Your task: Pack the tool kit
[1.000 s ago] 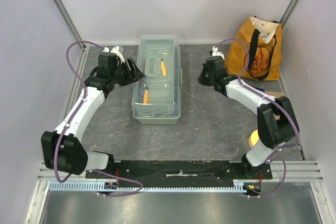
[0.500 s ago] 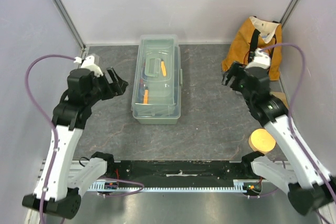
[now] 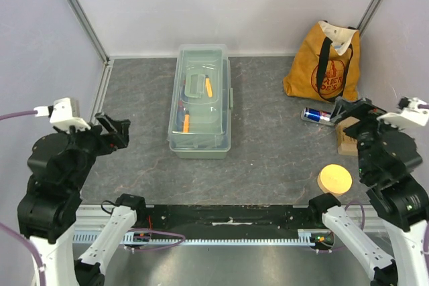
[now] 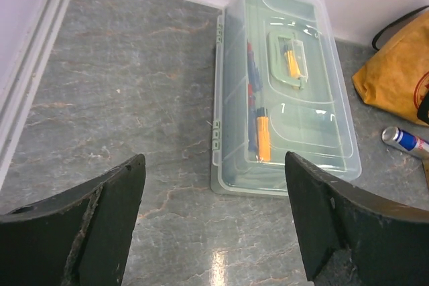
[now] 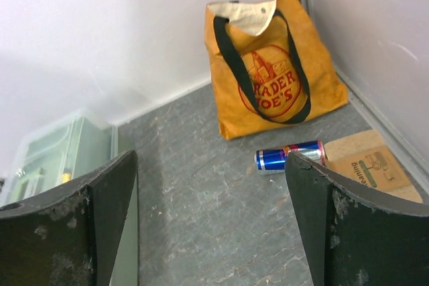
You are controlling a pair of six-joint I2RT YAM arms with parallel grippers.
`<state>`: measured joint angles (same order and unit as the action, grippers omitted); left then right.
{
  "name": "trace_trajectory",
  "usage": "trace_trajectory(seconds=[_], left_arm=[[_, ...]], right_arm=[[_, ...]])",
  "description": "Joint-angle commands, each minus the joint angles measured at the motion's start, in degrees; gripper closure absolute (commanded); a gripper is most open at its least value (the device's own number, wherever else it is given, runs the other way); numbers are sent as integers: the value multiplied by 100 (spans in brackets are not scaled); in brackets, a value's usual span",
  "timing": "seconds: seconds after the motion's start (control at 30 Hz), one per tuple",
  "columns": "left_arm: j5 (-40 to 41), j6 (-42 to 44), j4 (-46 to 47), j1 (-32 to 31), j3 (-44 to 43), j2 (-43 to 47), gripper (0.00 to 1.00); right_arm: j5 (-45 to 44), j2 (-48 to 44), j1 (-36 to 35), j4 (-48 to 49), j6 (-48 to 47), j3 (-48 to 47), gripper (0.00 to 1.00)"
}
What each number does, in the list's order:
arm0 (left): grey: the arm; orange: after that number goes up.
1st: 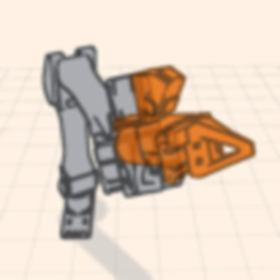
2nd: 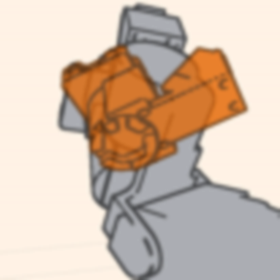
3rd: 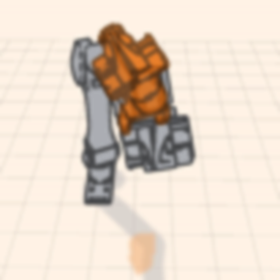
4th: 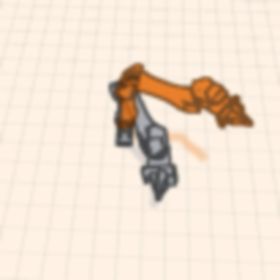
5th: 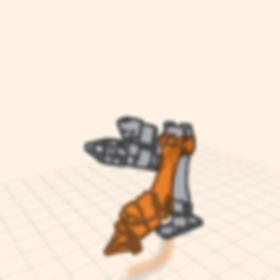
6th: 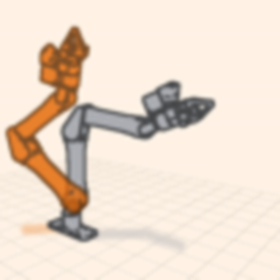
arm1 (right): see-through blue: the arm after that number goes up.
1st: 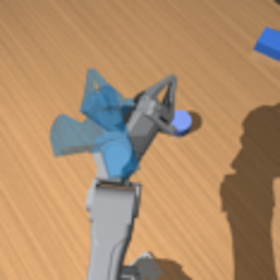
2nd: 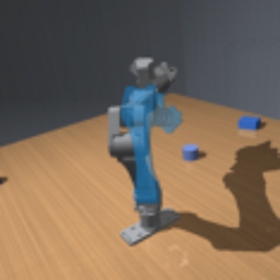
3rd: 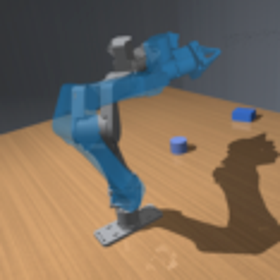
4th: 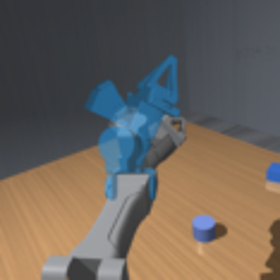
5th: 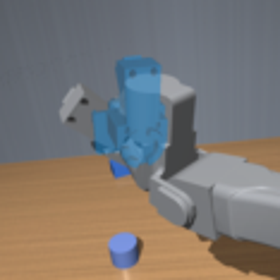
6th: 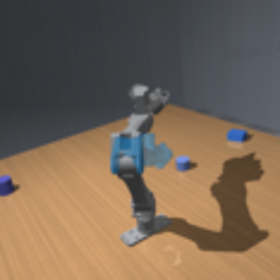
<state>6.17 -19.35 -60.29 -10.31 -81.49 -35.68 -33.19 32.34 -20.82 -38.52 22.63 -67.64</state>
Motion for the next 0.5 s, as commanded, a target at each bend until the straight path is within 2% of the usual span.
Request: trace_trajectory(seconds=[0.0, 0.47], left_arm=[[314, 345, -422, 11, -393, 96, 11], [191, 424, -554, 11, -824, 17, 10]], right_arm=[[-390, -78, 8, -322, -110, -530, 2], [-188, -140, 8, -358, 13, -575, 2]])
